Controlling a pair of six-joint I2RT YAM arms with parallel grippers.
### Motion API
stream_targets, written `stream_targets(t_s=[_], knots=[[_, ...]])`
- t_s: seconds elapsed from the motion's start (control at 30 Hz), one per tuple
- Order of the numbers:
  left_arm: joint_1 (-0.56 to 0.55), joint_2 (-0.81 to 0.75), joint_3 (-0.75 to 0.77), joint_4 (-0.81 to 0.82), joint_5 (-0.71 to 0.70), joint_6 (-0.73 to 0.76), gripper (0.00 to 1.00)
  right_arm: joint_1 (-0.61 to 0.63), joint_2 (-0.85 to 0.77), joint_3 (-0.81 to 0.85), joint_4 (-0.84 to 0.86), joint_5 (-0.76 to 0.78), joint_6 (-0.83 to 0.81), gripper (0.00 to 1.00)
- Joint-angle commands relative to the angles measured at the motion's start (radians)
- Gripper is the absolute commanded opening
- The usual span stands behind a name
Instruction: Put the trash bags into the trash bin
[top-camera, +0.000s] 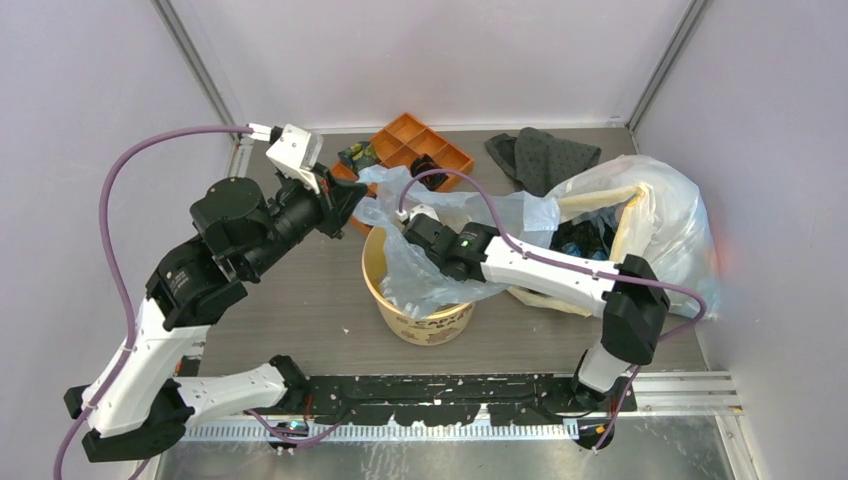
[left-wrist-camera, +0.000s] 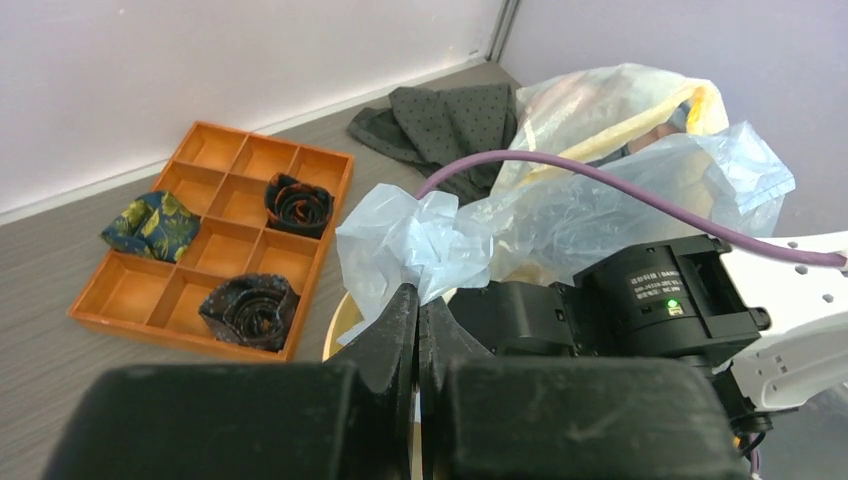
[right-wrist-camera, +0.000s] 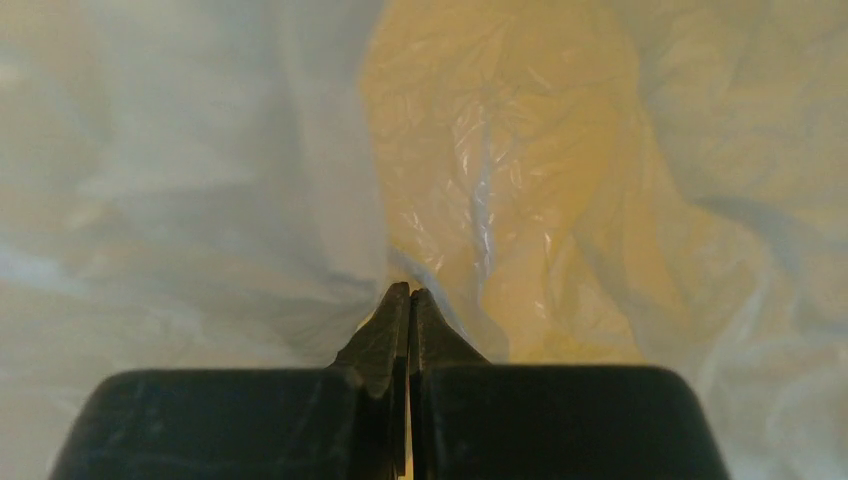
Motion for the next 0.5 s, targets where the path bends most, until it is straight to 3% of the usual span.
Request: stream_targets(t_s=[0.0,0.23,0.47], knots=[[0.001,-0.04,-0.047,0.023,-0.014,-0.018,0.01,-0.001,0.039,0.022,-0.005,0.168,0.023,0.01],[0.001,-0.135,-0.2,0.007,-0.054,-0.074,0.01,-0.002,0.1,-0.003,0.041,0.264,0.026,0.01],[0.001,-0.192,-0.256,-0.104,-0.14,-0.134,0.01,0.002,0.117,-0.041,0.12,0.349,0.027,0.01]])
